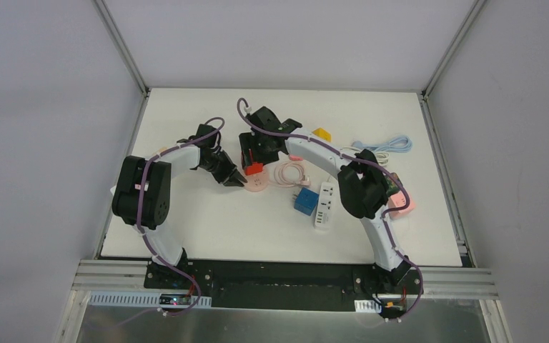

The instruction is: Pull the plug off the socket

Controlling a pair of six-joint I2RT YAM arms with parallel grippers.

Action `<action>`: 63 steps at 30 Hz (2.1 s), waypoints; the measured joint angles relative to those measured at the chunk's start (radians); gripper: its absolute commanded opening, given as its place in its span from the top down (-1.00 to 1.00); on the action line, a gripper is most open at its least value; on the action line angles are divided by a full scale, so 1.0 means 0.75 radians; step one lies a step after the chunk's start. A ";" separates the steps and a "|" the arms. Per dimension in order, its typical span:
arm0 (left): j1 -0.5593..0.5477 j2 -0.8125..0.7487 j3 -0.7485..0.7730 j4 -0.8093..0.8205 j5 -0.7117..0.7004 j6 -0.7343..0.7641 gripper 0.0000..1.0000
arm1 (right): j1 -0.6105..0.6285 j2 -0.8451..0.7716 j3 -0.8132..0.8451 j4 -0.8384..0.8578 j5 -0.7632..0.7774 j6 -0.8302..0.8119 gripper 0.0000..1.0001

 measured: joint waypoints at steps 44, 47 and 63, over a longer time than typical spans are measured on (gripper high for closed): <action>-0.015 -0.235 0.080 -0.188 -0.208 0.119 -0.28 | -0.287 -0.160 -0.111 0.219 -0.035 0.312 0.47; -0.015 -0.341 0.087 -0.224 -0.244 0.133 -0.32 | -0.312 -0.117 -0.110 0.250 -0.096 0.354 0.31; -0.015 -0.848 0.104 -0.379 -0.536 0.271 -0.98 | -0.327 0.053 -0.067 0.259 -0.213 0.437 -0.97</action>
